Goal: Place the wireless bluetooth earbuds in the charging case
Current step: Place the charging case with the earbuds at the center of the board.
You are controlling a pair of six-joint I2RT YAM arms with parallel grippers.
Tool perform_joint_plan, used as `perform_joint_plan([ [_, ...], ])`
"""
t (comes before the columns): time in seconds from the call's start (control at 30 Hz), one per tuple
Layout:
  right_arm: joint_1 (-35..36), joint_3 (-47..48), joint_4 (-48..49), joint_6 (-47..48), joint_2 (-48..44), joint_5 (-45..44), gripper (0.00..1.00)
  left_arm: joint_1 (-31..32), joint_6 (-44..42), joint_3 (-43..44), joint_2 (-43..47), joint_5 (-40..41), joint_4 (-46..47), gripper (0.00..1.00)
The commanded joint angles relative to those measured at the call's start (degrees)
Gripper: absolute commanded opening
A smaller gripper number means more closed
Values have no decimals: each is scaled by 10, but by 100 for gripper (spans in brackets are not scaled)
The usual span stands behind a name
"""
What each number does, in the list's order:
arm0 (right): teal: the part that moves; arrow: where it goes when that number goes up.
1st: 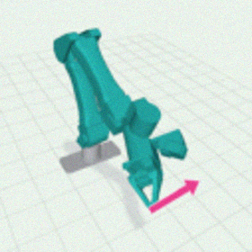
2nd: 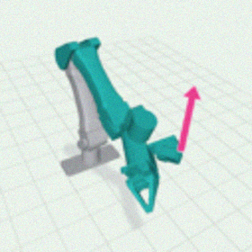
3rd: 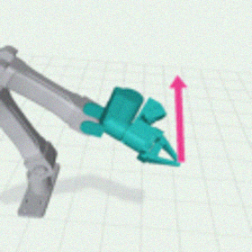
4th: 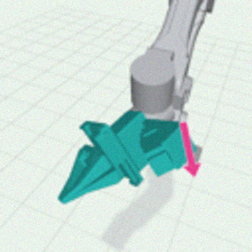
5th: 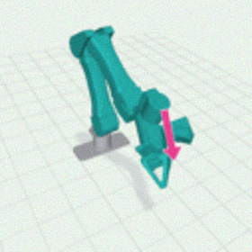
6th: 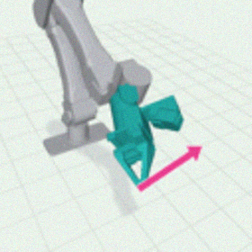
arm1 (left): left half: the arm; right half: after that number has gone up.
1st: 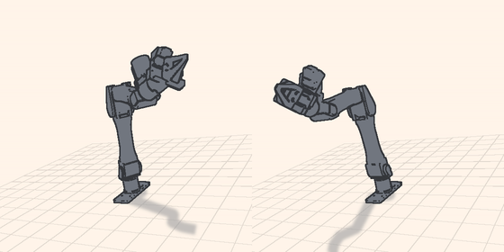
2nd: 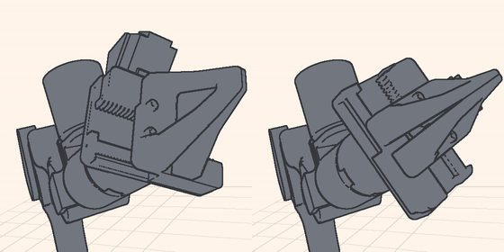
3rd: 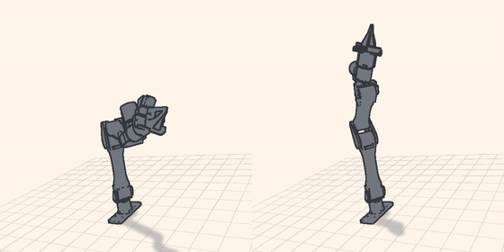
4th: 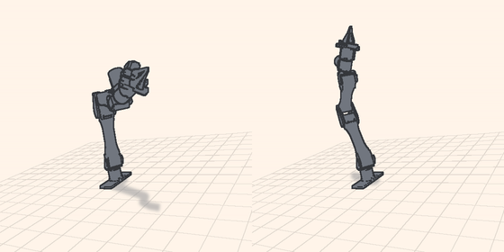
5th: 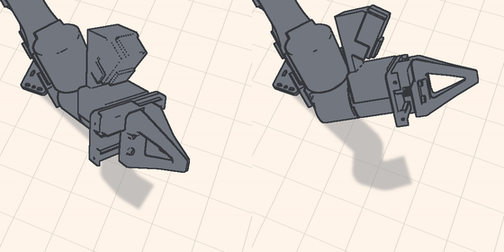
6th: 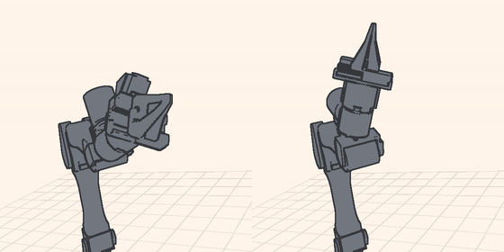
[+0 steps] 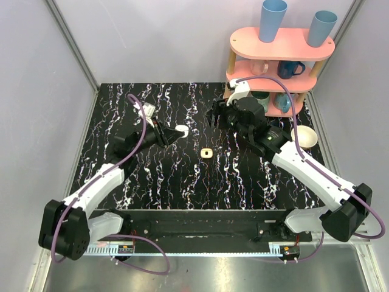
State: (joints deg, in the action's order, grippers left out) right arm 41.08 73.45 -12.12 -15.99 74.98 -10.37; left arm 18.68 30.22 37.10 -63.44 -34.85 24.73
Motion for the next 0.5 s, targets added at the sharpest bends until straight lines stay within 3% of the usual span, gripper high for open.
perform_joint_plan([
  [0.0, -4, -11, 23, -24, -23, 17, 67, -2, 45, 26, -30, 34, -33, 0],
  [0.3, -6, -22, 22, -22, -23, 18, 68, 9, 81, -2, -91, 56, -32, 0],
  [0.47, -6, -19, 23, -26, -20, 30, 69, 19, 130, -34, -162, 70, 41, 0],
])
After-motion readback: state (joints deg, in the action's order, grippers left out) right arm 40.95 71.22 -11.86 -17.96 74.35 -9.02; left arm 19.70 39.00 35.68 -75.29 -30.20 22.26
